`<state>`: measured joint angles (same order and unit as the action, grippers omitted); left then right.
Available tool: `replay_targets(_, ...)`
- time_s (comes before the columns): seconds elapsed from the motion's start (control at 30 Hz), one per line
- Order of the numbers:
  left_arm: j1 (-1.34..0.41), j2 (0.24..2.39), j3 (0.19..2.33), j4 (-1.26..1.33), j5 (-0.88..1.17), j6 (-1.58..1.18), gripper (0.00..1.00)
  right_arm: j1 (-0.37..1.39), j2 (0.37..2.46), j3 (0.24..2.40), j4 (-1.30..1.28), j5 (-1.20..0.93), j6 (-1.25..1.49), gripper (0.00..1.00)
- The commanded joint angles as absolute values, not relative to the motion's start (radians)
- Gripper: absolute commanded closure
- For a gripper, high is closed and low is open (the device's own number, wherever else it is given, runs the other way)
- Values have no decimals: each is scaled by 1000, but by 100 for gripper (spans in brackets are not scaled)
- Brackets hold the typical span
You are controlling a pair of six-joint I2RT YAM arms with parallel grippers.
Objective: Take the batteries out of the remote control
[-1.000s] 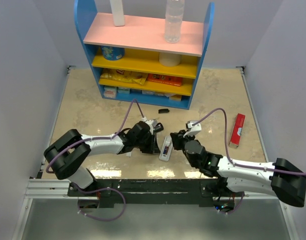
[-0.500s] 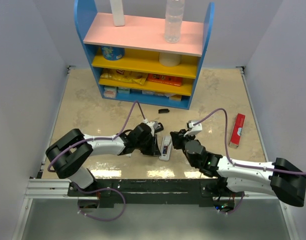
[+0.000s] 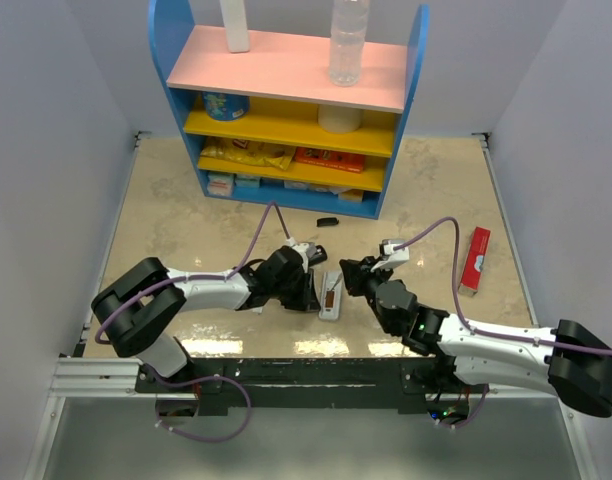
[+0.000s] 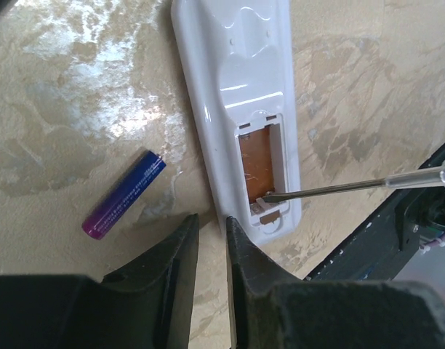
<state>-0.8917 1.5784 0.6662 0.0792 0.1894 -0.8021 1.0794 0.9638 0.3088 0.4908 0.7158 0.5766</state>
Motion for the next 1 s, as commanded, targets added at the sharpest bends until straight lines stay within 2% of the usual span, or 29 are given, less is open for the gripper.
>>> replay_targets(0.0,-897,1556,704,16,124,-804,74,1077,973,348,517,750,591,100)
replay_targets(0.3,-890,1427,799,-126,51,-735,72,1077,910,422,376,767,558,100)
replay_targets(0.5,-758,1388,874,-210,74,-648,68,1077,873,452,318,792,520,100)
replay_targets(0.73,-540,1479,953,-273,103,-517,64,1077,842,449,304,781,500,100)
replay_targets(0.97,-485,1555,1005,-321,32,-456,63,1077,859,446,307,698,512,100)
